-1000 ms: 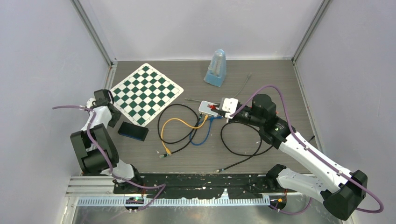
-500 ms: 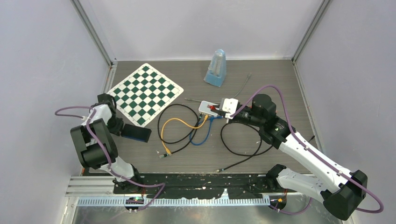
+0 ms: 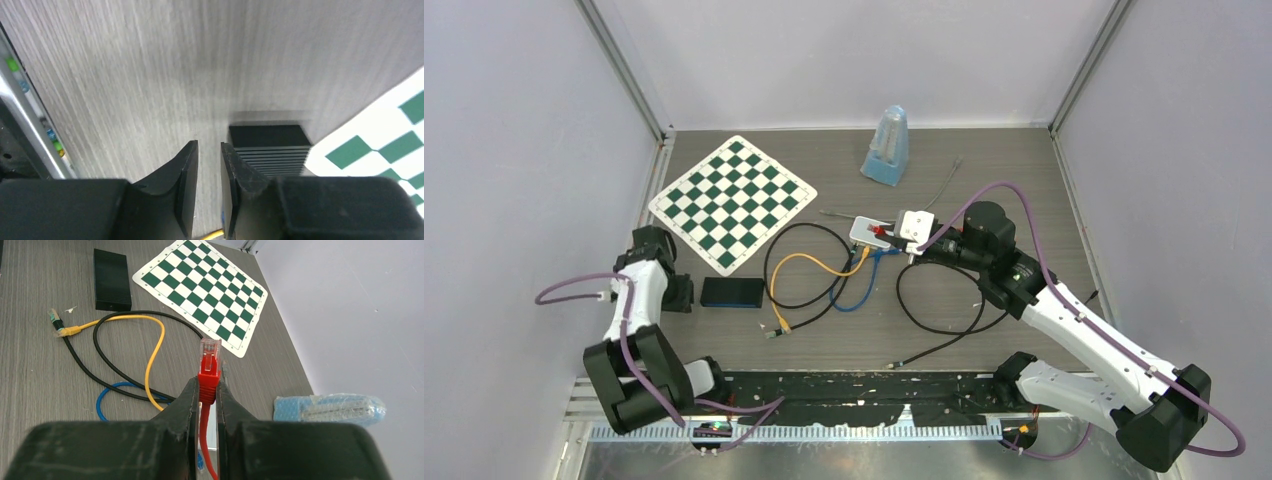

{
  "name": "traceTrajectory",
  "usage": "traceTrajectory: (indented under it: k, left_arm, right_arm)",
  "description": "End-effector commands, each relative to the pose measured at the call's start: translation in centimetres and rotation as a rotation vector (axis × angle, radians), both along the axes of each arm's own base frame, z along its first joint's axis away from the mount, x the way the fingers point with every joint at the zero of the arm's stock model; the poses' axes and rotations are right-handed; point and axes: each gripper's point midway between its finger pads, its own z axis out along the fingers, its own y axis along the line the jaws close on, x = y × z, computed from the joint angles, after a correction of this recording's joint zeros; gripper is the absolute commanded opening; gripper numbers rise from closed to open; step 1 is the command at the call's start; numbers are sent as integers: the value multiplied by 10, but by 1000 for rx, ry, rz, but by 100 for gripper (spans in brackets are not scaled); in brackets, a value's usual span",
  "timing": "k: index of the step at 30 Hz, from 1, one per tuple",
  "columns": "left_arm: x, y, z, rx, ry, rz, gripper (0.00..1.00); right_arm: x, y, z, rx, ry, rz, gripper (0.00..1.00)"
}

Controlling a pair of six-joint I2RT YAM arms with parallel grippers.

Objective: Insert the plug into the switch port
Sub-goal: Move the switch port to the center of the board.

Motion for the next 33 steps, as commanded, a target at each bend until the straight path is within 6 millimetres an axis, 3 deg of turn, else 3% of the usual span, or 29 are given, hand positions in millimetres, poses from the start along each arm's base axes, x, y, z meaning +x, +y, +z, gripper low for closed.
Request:
traceTrajectory:
  k: [1, 5, 12, 19, 24, 33]
  left_arm:
    - [34, 29, 41, 157, -186, 14, 26]
    - [83, 29, 51, 142, -324, -156, 28]
    - [122, 16, 30, 27, -344, -306, 24]
    - [131, 16, 13, 6, -327, -349, 25]
    - [140, 1, 3, -87, -355, -365, 25]
    - [93, -13, -19, -168, -191, -262, 19]
  right_arm:
    - [-3, 0, 23, 48, -54, 11, 5]
    - [-2, 1, 19, 42, -48, 8, 5]
    - [-1, 7, 16, 43, -12, 32, 5]
    - [-14, 30, 2, 76, 115, 97, 5]
    - [-28, 47, -17, 39, 138, 123, 5]
    - [-38, 68, -43, -23, 207, 120, 5]
